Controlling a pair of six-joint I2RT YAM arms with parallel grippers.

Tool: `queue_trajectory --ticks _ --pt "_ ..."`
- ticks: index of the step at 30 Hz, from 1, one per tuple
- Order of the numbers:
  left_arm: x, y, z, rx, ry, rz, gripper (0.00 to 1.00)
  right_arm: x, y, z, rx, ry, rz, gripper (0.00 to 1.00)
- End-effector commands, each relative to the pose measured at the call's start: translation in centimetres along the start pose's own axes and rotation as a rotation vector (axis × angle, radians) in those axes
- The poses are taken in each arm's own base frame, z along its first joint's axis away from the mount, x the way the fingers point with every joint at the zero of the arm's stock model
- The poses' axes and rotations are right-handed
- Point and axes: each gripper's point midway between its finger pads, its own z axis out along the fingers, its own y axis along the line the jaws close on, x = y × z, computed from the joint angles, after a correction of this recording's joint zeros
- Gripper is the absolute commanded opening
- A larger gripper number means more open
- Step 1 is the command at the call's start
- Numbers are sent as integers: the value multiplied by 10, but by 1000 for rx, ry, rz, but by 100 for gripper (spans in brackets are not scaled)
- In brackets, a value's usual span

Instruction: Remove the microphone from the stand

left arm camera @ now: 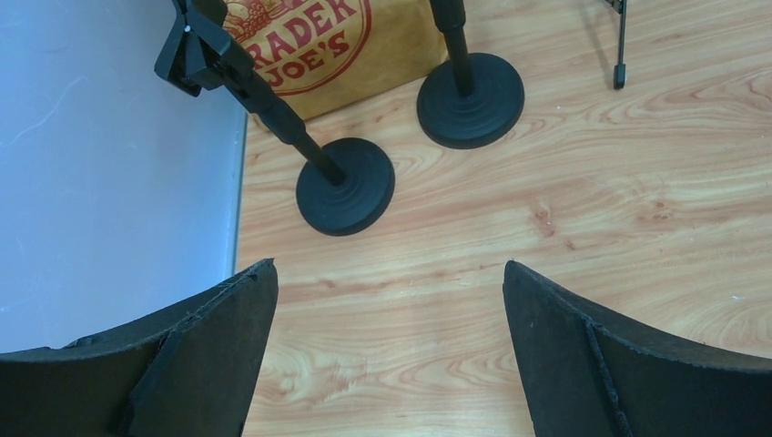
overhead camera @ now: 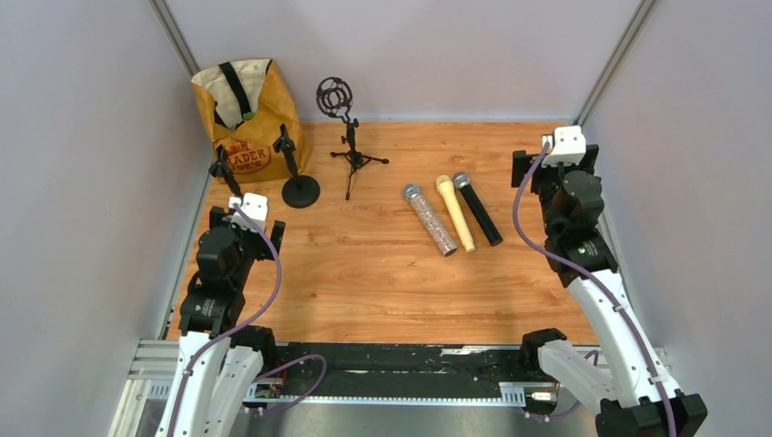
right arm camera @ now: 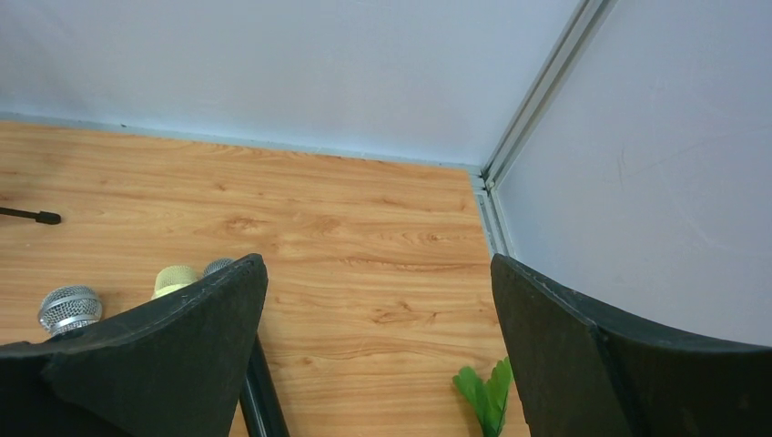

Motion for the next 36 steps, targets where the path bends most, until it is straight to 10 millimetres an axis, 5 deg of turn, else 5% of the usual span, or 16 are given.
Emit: queue_trajectory --ticks 1,10,21,30,36 --pt "-14 9 2 -42 -42 -7 100 -23 -5 -15 -19 -85 4 100" --pt "-11 9 5 -36 -35 17 100 -20 -2 -70 -118 -129 4 100" --pt "-43 -4 -5 77 -98 21 100 -10 -21 -87 -23 -142 22 100" --pt "-70 16 -20 -11 -180 -4 100 -3 -31 -100 23 -157 53 100" --pt "-83 27 -30 -59 -213 -20 100 -17 -40 -108 60 -195 124 100"
